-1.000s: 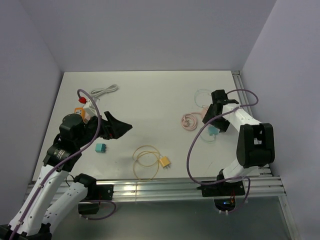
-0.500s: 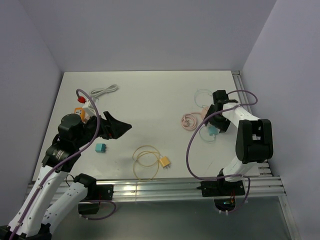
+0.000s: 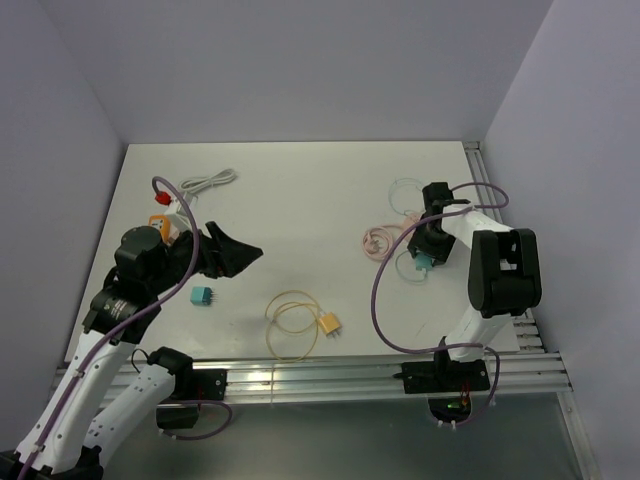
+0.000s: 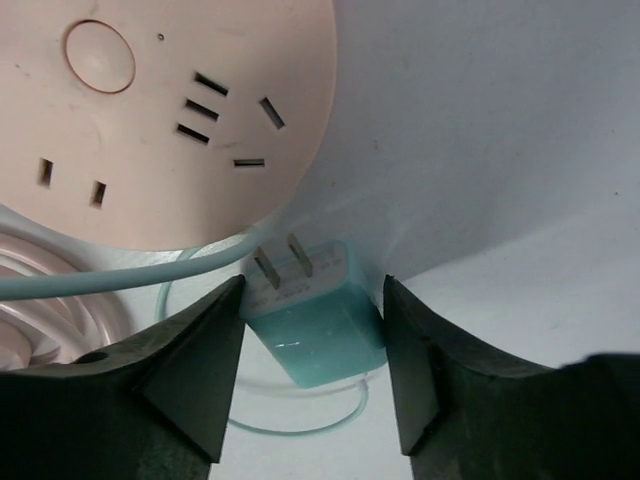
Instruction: Insert the plug
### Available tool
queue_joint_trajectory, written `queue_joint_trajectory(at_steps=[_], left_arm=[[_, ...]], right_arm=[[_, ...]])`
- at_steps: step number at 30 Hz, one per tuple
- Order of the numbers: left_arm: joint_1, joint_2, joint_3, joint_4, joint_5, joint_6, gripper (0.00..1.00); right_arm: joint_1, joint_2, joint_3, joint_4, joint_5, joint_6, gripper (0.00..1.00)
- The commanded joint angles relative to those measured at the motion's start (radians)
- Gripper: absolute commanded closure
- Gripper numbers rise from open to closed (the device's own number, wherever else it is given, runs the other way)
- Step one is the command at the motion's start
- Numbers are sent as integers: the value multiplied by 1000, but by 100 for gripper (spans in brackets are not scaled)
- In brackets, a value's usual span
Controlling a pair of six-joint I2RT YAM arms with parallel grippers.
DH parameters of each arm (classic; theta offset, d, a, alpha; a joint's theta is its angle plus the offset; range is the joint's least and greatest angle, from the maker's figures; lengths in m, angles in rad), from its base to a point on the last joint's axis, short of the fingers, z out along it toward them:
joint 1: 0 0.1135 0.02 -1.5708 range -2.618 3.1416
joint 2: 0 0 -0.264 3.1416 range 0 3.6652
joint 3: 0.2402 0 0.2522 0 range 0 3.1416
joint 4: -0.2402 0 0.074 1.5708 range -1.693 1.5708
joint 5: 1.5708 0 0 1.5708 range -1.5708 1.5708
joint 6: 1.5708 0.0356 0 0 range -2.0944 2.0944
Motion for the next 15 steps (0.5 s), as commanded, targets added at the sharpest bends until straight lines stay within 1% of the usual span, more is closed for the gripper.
queue_joint_trajectory(at_steps=[1, 4, 5, 6, 7, 8, 9, 10, 13, 15], left_arm=[[-5, 6, 45, -4, 14, 15, 19], [-5, 15, 48, -15, 16, 23, 21], [-5, 22, 51, -24, 13, 28, 21], [-5, 24, 58, -29, 8, 35, 21], [-5, 27, 61, -34, 5, 37, 21], [-5, 30, 62, -35, 5, 40, 21], [-5, 32, 65, -37, 7, 45, 21], [-5, 35, 68, -38, 5, 46, 22], [-5, 45, 88, -47, 4, 46, 23], [-5, 47, 101, -49, 1, 42, 25]], right_arm=[[-6, -37, -6, 38, -3, -8, 43], [-6, -101, -45, 51, 3, -4, 53], [-6, -119, -57, 61, 14, -4, 60], [-6, -152, -80, 67, 18, -6, 63], [-6, -164, -88, 69, 35, -8, 73], [-6, -173, -94, 67, 40, -8, 77], [-6, -181, -98, 66, 40, -12, 83], [-6, -186, -100, 64, 37, -14, 93], [6, -224, -91, 51, 12, -26, 100], [21, -245, -40, 26, -4, -32, 100]])
